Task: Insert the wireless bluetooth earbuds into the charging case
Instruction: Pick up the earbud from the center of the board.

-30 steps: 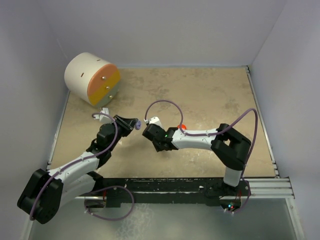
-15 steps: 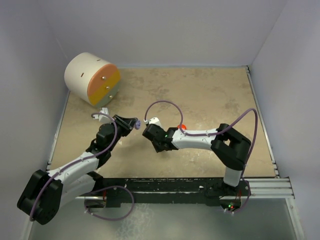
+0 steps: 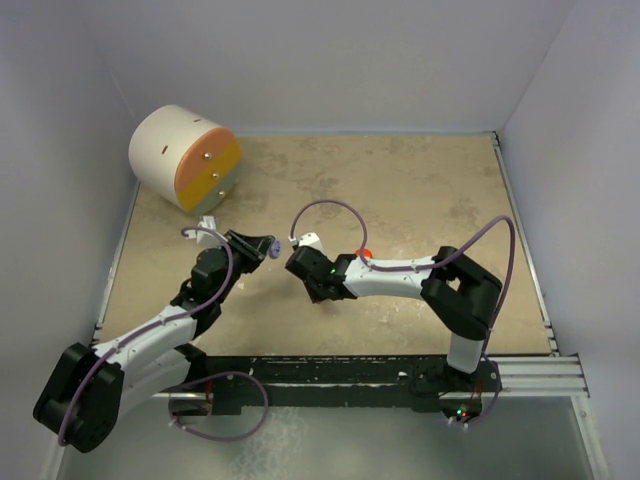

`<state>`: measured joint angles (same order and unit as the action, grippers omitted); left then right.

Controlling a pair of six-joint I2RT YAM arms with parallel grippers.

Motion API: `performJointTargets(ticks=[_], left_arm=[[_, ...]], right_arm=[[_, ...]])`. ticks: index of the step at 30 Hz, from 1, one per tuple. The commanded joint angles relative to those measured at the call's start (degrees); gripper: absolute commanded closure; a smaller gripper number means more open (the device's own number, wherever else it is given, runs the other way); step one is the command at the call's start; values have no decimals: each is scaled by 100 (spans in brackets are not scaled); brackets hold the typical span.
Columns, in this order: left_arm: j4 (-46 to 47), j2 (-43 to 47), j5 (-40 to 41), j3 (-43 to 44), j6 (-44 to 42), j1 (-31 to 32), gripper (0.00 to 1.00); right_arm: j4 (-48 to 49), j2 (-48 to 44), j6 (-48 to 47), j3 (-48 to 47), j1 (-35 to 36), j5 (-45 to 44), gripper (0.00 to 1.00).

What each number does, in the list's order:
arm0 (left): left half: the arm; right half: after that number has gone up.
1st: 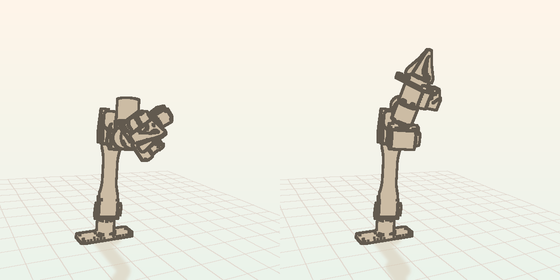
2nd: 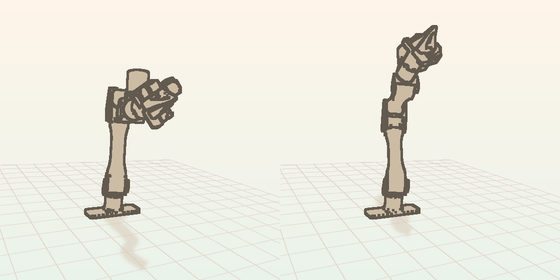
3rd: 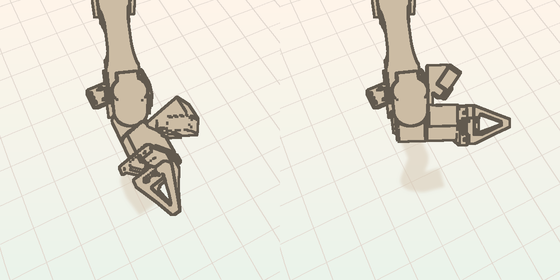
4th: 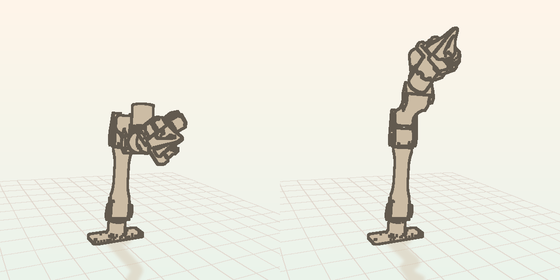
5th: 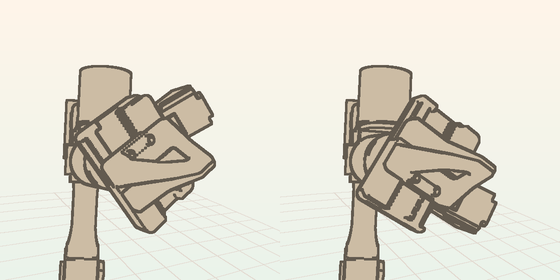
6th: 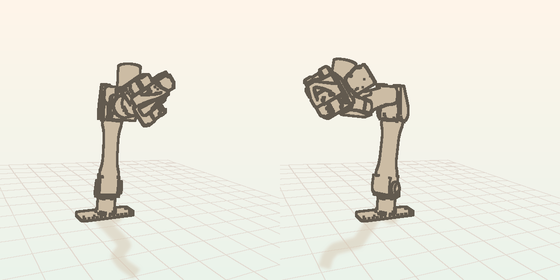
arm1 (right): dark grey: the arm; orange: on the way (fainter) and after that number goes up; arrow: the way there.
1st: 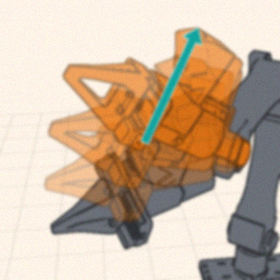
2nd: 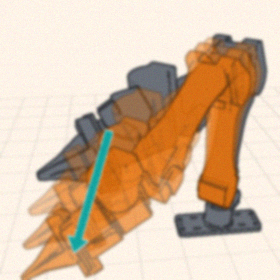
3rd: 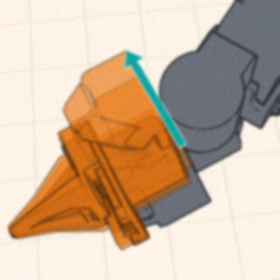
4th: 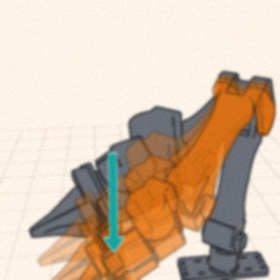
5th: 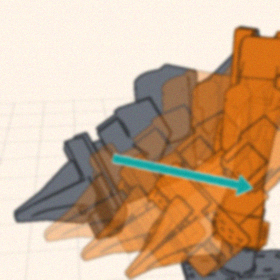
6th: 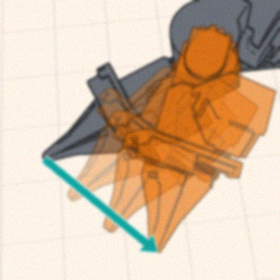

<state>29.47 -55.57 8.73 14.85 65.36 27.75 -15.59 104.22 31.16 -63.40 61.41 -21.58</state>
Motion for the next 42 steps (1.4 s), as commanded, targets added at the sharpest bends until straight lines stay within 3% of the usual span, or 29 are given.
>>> performJointTargets(ticks=[1,42], left_arm=[[191,117,-28,-68,19,-67,100],[331,-7,-47,-128,62,-68,100]], right_arm=[[-14,89,94,114,-66,-154,66],[-179,-583,290,164,-129,-333,61]])
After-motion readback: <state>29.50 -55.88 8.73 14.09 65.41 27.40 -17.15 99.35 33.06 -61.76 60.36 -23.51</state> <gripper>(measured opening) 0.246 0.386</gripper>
